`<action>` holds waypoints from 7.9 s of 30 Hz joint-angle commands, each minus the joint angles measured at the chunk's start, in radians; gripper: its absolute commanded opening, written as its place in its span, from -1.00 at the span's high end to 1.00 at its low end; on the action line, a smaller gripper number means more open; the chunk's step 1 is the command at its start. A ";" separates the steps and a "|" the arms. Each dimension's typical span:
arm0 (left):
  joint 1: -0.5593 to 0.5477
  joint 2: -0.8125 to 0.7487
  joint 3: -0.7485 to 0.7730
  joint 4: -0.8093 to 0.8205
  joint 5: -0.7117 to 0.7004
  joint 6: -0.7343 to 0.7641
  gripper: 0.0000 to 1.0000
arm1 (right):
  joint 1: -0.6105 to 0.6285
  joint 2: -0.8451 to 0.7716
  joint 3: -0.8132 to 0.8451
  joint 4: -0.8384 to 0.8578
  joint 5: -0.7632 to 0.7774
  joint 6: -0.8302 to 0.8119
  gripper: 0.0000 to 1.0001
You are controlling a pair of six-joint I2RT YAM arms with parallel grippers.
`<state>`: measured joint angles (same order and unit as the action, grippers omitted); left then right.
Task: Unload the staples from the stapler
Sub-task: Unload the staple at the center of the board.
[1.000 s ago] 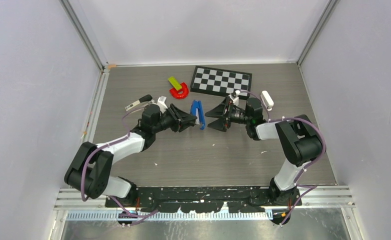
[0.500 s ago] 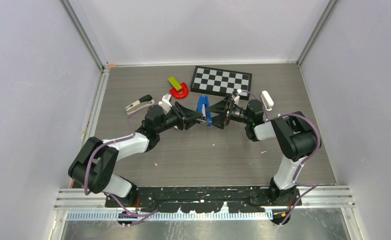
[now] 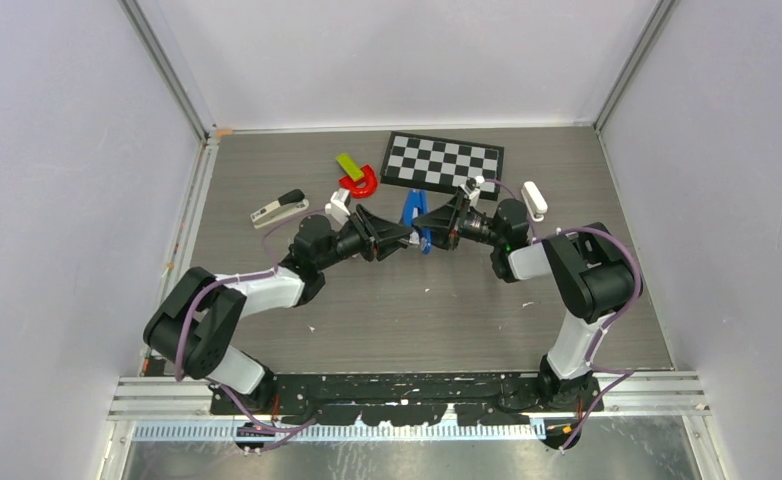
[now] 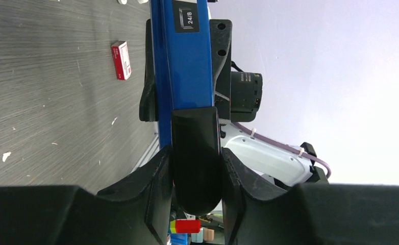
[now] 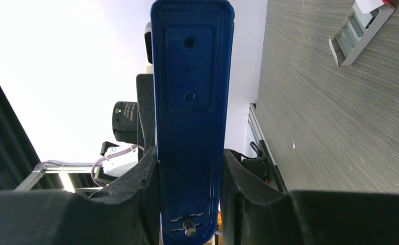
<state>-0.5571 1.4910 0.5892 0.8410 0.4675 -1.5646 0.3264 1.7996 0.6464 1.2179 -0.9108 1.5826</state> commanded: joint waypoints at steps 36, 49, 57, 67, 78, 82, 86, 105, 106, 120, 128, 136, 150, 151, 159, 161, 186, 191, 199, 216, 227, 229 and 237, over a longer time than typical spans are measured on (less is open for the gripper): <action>0.040 0.171 -0.108 0.384 0.339 0.549 1.00 | -0.128 -0.101 0.079 0.230 -0.607 -0.373 0.98; -0.052 -0.109 -0.028 -0.094 0.288 0.851 1.00 | -0.070 -0.238 0.078 0.227 -0.505 -0.333 0.98; -0.054 -0.253 0.021 -0.263 0.247 0.964 1.00 | -0.073 -0.253 0.124 0.039 -0.385 -0.512 0.98; -0.054 -0.311 -0.005 -0.301 0.224 1.038 1.00 | 0.115 -0.532 0.285 -1.472 -0.029 -1.796 0.98; -0.055 -0.190 -0.075 -0.276 0.107 1.234 1.00 | 0.104 -0.496 0.188 -1.681 0.218 -2.235 0.98; -0.055 -0.142 -0.077 -0.312 0.055 1.304 1.00 | 0.102 -0.503 0.149 -1.717 0.315 -2.385 0.98; -0.059 -0.121 -0.076 -0.373 -0.006 1.367 1.00 | 0.102 -0.499 0.115 -1.735 0.441 -2.516 0.98; -0.114 -0.115 -0.076 -0.547 -0.180 1.456 1.00 | 0.102 -0.523 0.104 -1.792 0.699 -2.686 0.98; -0.116 -0.122 -0.080 -0.541 -0.175 1.451 1.00 | 0.102 -0.532 0.114 -1.794 0.687 -2.673 0.98; -0.147 -0.107 -0.077 -0.502 -0.133 1.431 1.00 | 0.031 -0.483 0.360 -1.945 0.326 -2.477 -0.54; -0.157 -0.118 -0.062 -0.507 -0.142 1.469 1.00 | -0.017 -0.147 0.627 -2.235 0.223 -2.740 -0.99; -0.168 -0.106 -0.053 -0.501 -0.148 1.489 1.00 | -0.019 0.053 0.769 -2.283 0.227 -2.764 -0.99; -0.176 -0.073 -0.016 -0.494 -0.164 1.517 1.00 | 0.002 0.199 0.881 -2.473 0.184 -2.959 -0.26; -0.176 -0.065 -0.015 -0.485 -0.165 1.514 1.00 | 0.002 0.194 0.877 -2.464 0.189 -2.953 -0.10; -0.176 -0.016 -0.026 -0.354 -0.176 1.431 1.00 | 0.001 0.134 0.871 -2.378 0.193 -2.863 0.78; -0.176 -0.009 -0.025 -0.321 -0.173 1.412 1.00 | -0.004 0.094 0.869 -2.334 0.191 -2.820 0.85; -0.176 -0.039 -0.072 0.288 -0.068 0.787 1.00 | 0.091 -0.219 0.591 -1.752 -0.210 -1.715 0.98; -0.176 -0.083 -0.110 0.333 -0.031 0.711 0.72 | 0.105 -0.242 0.524 -1.625 -0.235 -1.573 0.98; -0.176 -0.099 -0.133 0.374 0.032 0.595 0.27 | 0.109 -0.271 0.415 -1.386 -0.290 -1.373 0.98; -0.176 -0.065 -0.235 0.557 0.058 0.423 0.73 | 0.108 -0.251 0.323 -1.102 -0.314 -1.161 0.98; -0.176 -0.208 -0.261 0.371 0.064 0.473 0.97 | 0.109 -0.244 0.296 -0.995 -0.292 -1.057 0.90; -0.176 -0.239 -0.260 0.339 0.075 0.483 0.53 | 0.109 -0.248 0.287 -0.961 -0.288 -1.029 0.93; -0.176 -0.319 -0.274 0.235 0.097 0.525 -0.04 | 0.109 -0.260 0.274 -0.920 -0.288 -1.000 0.98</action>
<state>-0.7189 1.2339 0.3180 1.0294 0.4778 -1.0706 0.4522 1.5692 0.9119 0.2016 -1.2541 0.5686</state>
